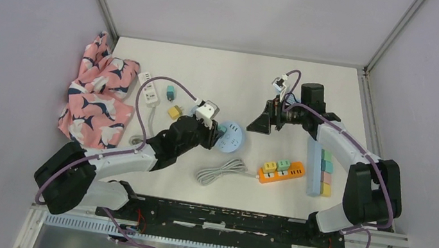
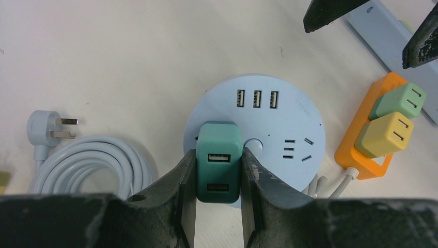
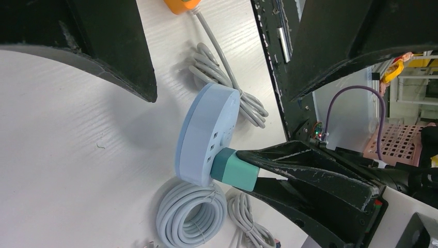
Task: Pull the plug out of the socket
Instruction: Remove the plug from the socket.
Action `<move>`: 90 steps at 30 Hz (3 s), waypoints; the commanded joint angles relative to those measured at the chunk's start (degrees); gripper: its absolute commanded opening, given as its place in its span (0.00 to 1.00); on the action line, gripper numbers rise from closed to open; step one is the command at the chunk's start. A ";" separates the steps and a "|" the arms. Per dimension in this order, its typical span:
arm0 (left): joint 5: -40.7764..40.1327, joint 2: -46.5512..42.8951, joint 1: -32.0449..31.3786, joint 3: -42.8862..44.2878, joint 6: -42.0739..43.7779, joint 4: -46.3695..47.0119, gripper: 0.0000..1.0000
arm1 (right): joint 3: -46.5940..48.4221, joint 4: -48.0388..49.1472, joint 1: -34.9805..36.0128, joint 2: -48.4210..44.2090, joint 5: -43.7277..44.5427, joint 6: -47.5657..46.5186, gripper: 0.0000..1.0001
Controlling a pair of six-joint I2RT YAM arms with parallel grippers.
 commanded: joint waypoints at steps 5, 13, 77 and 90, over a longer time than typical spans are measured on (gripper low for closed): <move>1.31 -4.28 -0.21 -1.42 -3.73 13.77 0.03 | 1.59 2.27 1.21 0.39 -2.79 2.17 1.00; 2.58 -4.28 -0.18 -1.14 -3.55 14.78 0.03 | -0.38 8.44 2.69 1.64 -0.62 9.87 1.00; -11.36 3.10 -4.05 18.87 -3.34 -13.66 0.03 | 2.12 7.19 9.33 7.62 9.03 21.99 0.00; -2.45 -6.15 -0.99 7.01 -9.02 -0.31 0.03 | 2.21 6.61 9.16 7.48 9.72 22.37 0.00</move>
